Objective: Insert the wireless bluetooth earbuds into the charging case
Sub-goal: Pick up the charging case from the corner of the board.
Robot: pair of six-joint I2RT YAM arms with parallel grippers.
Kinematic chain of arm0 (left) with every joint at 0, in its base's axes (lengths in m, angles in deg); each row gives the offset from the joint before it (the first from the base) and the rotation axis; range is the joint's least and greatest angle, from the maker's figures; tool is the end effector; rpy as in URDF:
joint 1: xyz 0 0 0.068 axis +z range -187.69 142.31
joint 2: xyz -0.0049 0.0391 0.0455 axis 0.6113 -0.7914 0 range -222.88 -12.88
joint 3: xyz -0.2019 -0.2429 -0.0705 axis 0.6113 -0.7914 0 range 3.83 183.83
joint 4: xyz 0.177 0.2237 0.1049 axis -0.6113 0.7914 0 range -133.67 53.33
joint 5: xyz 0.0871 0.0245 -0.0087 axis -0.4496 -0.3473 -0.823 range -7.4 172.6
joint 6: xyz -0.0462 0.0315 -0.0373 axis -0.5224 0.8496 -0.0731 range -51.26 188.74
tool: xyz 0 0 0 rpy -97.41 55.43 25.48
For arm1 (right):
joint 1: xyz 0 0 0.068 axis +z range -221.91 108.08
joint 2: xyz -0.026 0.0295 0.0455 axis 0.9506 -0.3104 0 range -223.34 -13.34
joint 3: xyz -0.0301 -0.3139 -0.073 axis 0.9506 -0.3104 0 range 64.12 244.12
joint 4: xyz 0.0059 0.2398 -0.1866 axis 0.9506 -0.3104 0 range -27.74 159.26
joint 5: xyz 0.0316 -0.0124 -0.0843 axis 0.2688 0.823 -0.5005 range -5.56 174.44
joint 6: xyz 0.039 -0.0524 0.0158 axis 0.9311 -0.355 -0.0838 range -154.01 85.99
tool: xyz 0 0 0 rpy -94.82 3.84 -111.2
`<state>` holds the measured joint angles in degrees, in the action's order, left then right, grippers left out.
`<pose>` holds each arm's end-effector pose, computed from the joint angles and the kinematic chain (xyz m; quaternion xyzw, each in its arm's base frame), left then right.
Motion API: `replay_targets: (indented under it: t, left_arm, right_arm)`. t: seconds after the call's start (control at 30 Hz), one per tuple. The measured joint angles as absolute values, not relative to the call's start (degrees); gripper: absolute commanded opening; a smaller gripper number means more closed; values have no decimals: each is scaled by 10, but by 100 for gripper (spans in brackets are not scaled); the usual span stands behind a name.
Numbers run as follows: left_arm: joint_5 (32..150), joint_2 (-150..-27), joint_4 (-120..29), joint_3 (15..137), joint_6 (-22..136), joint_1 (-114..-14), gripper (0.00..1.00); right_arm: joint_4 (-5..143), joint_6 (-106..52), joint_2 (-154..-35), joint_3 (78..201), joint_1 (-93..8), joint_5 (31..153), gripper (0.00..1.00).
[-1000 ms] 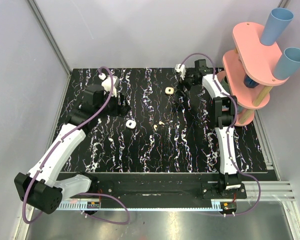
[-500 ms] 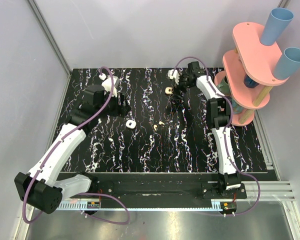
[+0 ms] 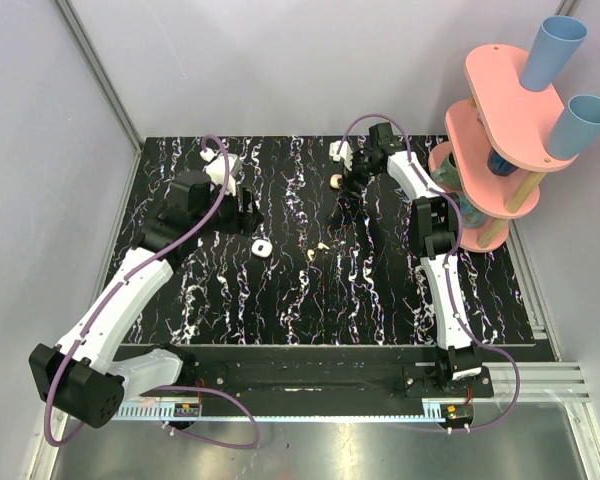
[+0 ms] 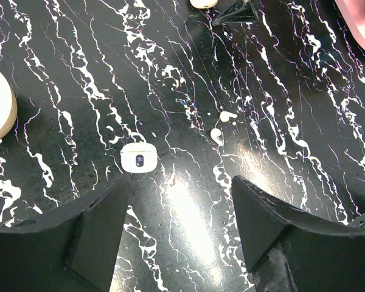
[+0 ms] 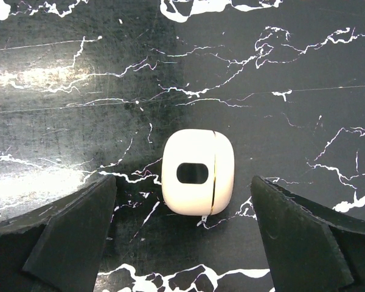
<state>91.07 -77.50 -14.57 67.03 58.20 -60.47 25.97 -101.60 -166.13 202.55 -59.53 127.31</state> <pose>0.2599 -0.1177 0.3875 0.1287 0.8571 -0.2032 0.4556 0.6344 0.1766 0.1487 -0.6525 0.6195 0.1908 0.3925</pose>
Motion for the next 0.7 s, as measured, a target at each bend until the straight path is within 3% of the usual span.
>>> replay_targets:
  t: [0.53,0.7]
  left_arm:
    - [908,-775,-147,670,582,-606,72]
    - [907,-775,-147,670,582,-606,72]
  right_arm:
    - [229,-1023,-1671,2050,-595,1262,84]
    - [226,-1019,-1672,2052,-595,1258,74]
